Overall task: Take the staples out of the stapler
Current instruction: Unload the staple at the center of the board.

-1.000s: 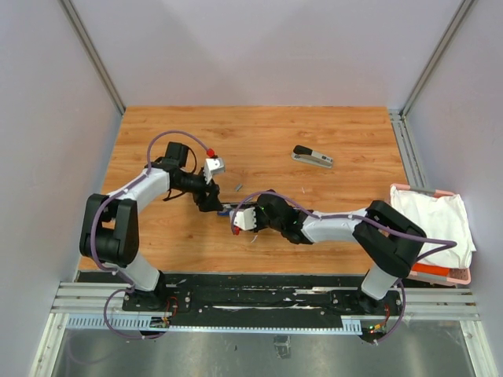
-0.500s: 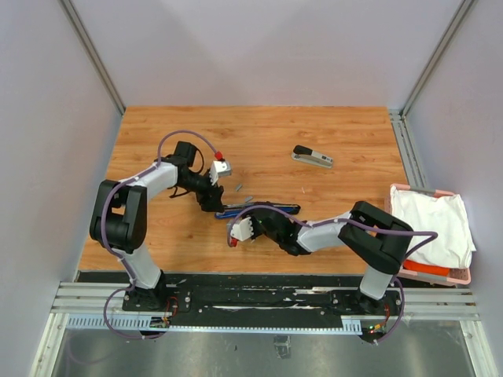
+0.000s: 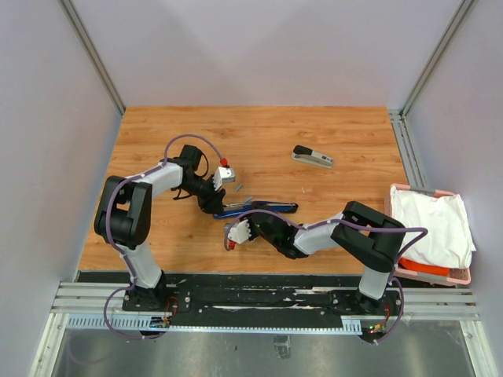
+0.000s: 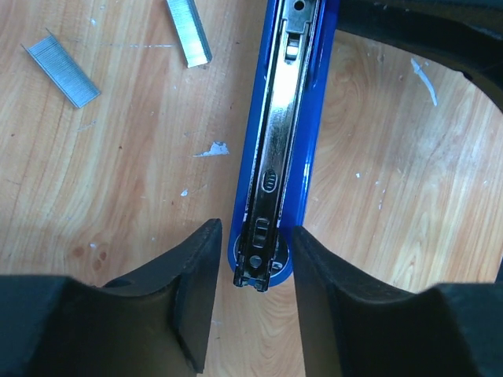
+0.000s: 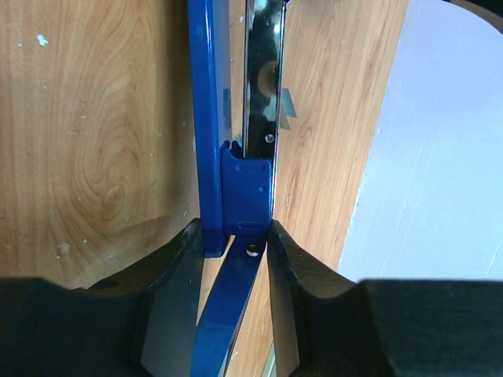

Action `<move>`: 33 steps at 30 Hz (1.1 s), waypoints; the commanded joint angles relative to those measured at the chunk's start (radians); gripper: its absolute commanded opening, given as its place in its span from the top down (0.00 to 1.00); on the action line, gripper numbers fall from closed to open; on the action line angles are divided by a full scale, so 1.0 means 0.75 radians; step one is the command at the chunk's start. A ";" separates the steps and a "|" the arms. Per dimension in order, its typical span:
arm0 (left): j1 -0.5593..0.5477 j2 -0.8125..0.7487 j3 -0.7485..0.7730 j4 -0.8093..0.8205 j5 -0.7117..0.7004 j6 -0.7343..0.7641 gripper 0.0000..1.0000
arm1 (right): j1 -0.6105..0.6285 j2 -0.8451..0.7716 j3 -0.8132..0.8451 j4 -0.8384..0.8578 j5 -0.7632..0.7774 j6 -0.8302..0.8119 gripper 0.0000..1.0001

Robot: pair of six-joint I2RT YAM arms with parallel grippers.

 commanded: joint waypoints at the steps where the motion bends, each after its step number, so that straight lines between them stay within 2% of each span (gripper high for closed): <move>1: -0.013 0.021 0.024 -0.012 -0.019 0.006 0.58 | 0.020 0.003 -0.001 0.119 0.046 -0.034 0.95; 7: -0.039 -0.001 -0.012 0.053 -0.095 -0.033 0.74 | 0.028 0.002 0.000 0.122 0.047 -0.035 0.93; 16: -0.050 -0.011 -0.023 0.058 -0.095 -0.029 0.90 | 0.036 0.006 -0.008 0.124 0.034 -0.037 0.84; 20: -0.051 -0.019 -0.034 0.059 -0.091 -0.015 0.94 | 0.037 0.002 -0.014 0.123 0.022 -0.036 0.78; 33: -0.070 -0.070 -0.060 0.050 -0.154 -0.005 0.97 | 0.037 -0.072 -0.035 0.004 -0.109 0.006 0.68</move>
